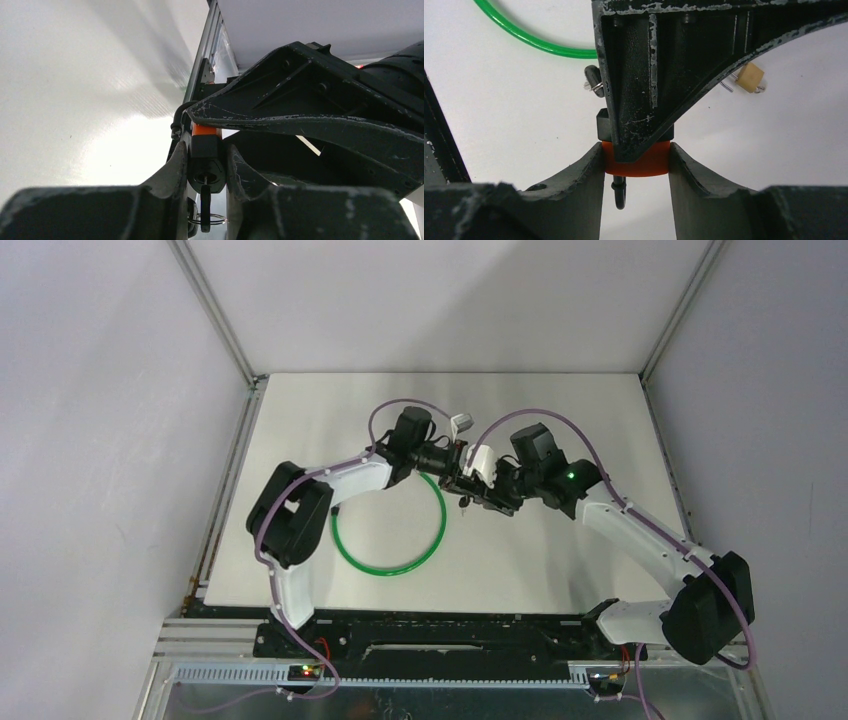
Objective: Unlock with the key
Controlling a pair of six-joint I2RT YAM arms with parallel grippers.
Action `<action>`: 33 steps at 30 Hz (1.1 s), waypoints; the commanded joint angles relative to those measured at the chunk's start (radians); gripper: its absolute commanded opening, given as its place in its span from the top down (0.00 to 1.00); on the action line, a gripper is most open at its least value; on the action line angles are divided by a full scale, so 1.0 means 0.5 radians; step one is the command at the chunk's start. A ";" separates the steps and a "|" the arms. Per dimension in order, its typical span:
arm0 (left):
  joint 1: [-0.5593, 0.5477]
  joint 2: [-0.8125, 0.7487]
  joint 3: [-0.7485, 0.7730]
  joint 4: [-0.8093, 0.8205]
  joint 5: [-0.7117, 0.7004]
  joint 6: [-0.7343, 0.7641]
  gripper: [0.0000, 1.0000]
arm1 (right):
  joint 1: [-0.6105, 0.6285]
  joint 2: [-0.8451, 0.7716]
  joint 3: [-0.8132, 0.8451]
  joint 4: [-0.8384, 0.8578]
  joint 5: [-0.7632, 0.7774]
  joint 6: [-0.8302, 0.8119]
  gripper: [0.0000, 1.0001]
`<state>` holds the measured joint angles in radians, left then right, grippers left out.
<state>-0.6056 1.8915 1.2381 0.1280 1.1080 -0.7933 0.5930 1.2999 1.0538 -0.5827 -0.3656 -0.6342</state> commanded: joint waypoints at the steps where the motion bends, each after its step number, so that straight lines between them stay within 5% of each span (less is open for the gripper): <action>1: 0.003 -0.012 -0.034 0.470 0.081 -0.219 1.00 | -0.037 -0.030 0.013 0.097 -0.032 0.061 0.98; 8: 0.064 -0.044 -0.059 0.750 0.079 -0.430 1.00 | -0.178 -0.071 -0.065 0.054 -0.196 0.084 0.78; 23: 0.111 -0.046 -0.120 1.034 0.074 -0.624 1.00 | -0.325 -0.062 -0.117 -0.060 -0.464 0.064 0.62; 30: 0.119 -0.063 -0.134 0.947 0.047 -0.528 1.00 | -0.380 -0.108 -0.117 -0.062 -0.511 0.081 0.30; 33: 0.120 -0.113 -0.102 0.656 -0.002 -0.275 1.00 | -0.395 -0.139 -0.117 -0.067 -0.489 0.083 0.25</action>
<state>-0.5591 1.9003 1.1763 0.5201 1.1091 -1.0637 0.4084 1.2633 0.9966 -0.5713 -0.6056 -0.6086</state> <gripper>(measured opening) 0.276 0.725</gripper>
